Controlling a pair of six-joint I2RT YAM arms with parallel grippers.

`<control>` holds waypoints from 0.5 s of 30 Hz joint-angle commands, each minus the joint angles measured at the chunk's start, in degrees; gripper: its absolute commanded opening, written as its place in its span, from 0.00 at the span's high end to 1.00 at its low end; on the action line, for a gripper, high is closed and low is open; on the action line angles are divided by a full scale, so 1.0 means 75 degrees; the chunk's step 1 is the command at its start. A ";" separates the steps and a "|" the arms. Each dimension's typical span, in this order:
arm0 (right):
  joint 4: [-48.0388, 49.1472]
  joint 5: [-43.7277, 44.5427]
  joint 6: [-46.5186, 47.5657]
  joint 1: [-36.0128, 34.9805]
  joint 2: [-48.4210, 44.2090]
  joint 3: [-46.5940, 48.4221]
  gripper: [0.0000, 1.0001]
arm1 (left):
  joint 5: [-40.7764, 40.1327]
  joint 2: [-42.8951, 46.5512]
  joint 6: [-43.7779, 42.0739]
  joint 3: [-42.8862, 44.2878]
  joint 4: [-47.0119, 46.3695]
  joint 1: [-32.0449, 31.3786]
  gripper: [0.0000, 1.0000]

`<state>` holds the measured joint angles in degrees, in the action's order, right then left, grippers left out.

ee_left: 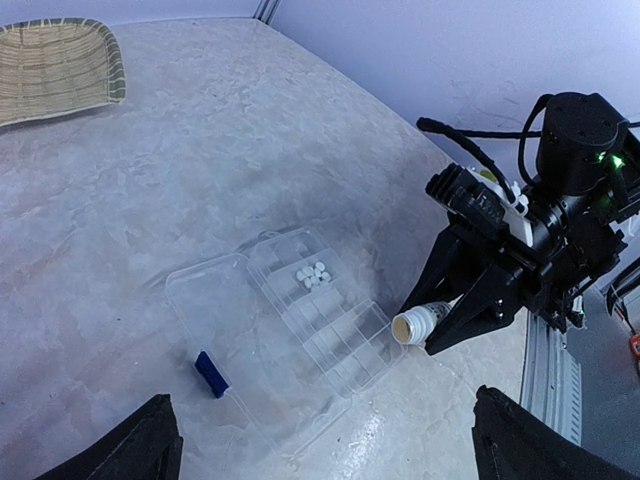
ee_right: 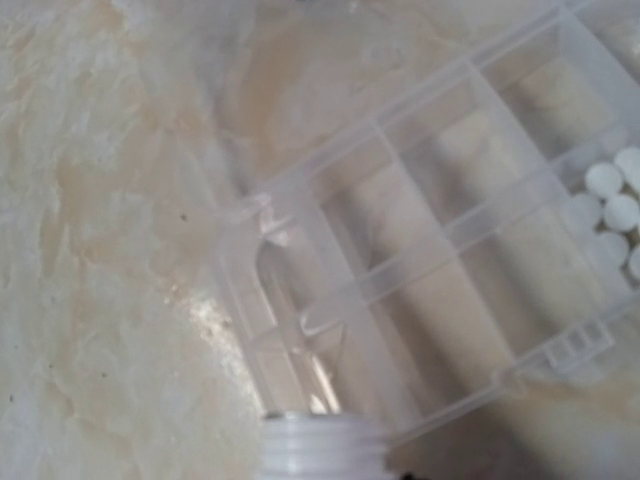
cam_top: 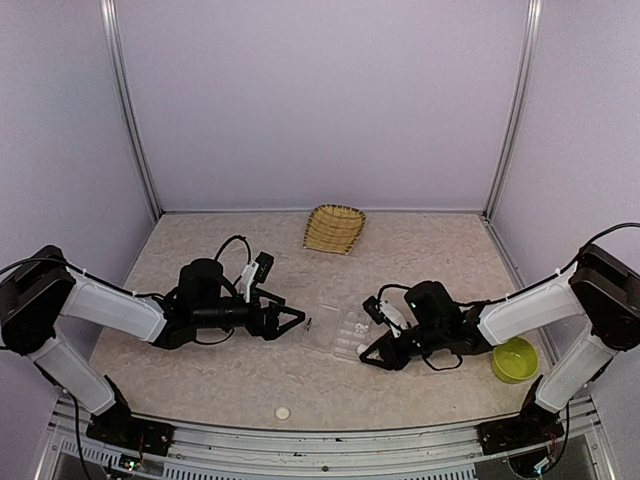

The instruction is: Sort the pills into containers

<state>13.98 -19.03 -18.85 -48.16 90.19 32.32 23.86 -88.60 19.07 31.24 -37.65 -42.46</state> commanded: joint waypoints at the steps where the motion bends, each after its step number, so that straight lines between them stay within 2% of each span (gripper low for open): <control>1: -0.0714 0.0188 0.0117 0.0028 -0.0016 0.0096 0.92 | 0.0144 -0.0117 -0.0047 0.0193 0.0051 0.0018 0.01; 15: -0.1409 0.0290 0.0331 0.0030 0.0056 0.0421 0.92 | 0.0174 -0.0180 -0.0048 0.0229 0.0063 0.0024 0.01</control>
<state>8.71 -18.48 -17.34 -48.16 90.19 34.96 24.16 -89.25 19.07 31.44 -37.56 -42.46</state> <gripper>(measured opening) 0.294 0.987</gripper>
